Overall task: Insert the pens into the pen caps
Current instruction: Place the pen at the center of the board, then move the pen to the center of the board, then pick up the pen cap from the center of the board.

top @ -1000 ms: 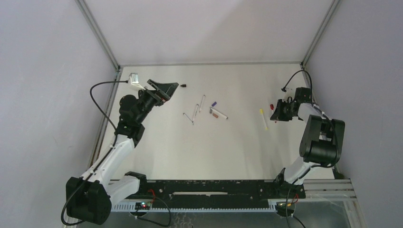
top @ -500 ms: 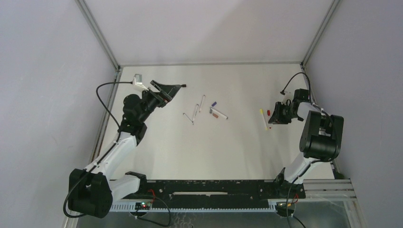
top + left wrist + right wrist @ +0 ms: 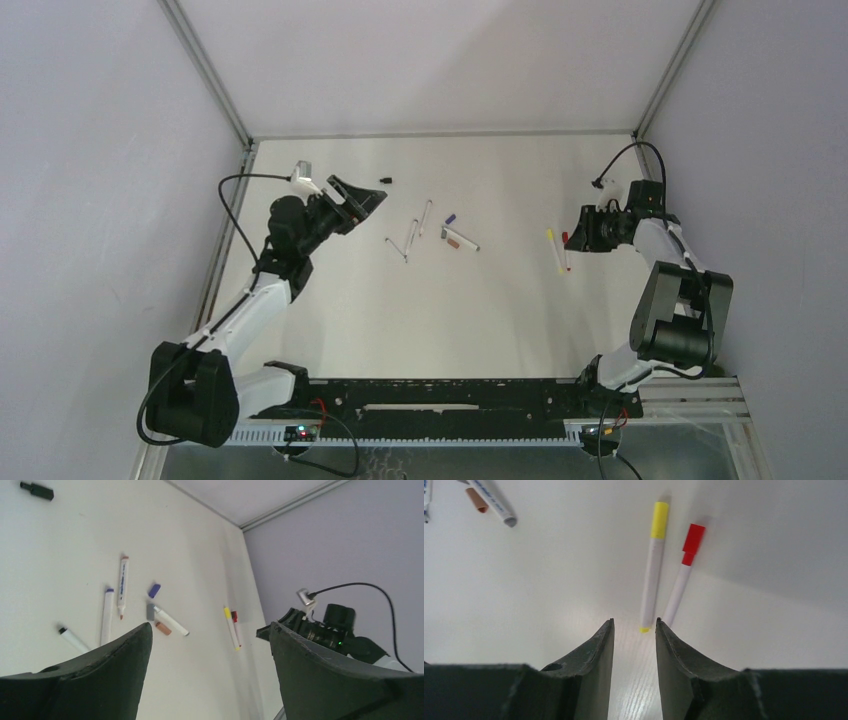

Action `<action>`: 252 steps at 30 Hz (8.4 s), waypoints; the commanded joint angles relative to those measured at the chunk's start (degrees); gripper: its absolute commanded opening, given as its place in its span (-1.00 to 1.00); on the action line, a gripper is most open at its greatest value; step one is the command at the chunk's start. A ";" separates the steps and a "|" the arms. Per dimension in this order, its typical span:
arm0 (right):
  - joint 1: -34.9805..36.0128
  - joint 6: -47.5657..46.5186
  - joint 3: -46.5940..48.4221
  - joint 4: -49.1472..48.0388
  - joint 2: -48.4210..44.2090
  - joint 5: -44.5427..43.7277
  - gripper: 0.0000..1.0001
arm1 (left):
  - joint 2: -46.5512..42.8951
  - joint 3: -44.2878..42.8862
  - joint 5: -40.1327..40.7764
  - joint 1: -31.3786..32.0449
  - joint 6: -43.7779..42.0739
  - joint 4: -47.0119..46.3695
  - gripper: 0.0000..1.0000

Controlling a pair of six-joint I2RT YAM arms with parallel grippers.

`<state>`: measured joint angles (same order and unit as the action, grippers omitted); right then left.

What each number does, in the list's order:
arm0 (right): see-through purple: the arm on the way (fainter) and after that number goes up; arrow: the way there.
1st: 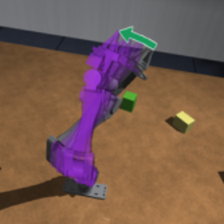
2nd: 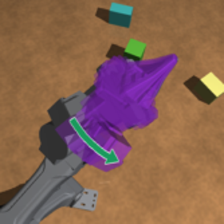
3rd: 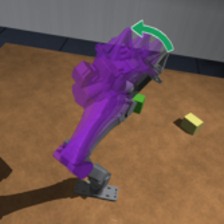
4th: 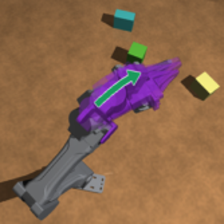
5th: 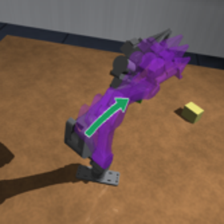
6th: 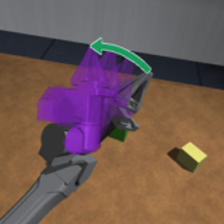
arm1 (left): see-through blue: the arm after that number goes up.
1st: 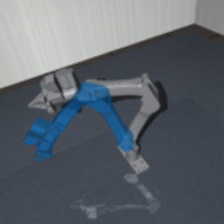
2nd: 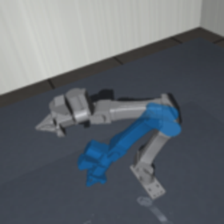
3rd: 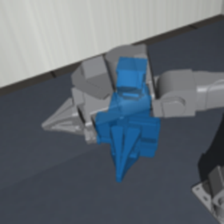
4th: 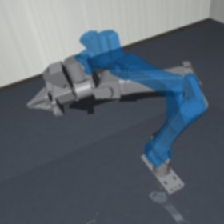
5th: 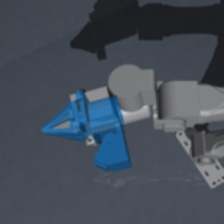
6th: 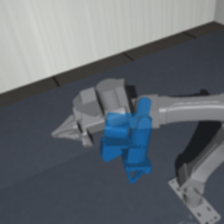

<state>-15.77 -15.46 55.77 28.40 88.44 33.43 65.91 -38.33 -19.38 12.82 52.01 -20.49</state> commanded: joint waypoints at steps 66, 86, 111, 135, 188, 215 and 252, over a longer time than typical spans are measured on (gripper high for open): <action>41.87 -3.93 42.23 11.23 35.23 -14.85 -0.26 | 3.92 -12.53 14.80 10.30 -15.36 26.54 0.35; 42.08 -4.54 39.47 11.95 34.57 -18.41 -0.62 | 6.89 -13.80 13.27 10.30 -15.17 25.77 0.35; 37.67 -3.39 32.50 12.44 19.26 -9.71 -0.27 | 2.98 -12.35 15.88 10.30 -16.16 24.58 0.35; 45.94 22.95 50.79 7.71 37.68 -22.62 -0.36 | -10.14 -6.48 25.70 9.88 -17.29 24.93 0.39; 50.11 17.06 48.26 14.19 41.44 -30.00 -0.45 | -8.81 -6.59 23.73 9.79 -16.55 23.66 0.39; 45.74 5.82 48.83 14.79 39.93 -20.59 -1.00 | -5.38 -2.46 13.56 9.68 -5.81 8.76 0.50; 35.78 8.26 32.22 1.11 12.95 21.85 -1.00 | 25.89 -9.35 1.75 15.83 28.87 -24.87 0.35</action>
<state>18.98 -8.45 87.33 31.14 102.63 54.13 91.11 -44.80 -18.44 27.44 78.48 -41.98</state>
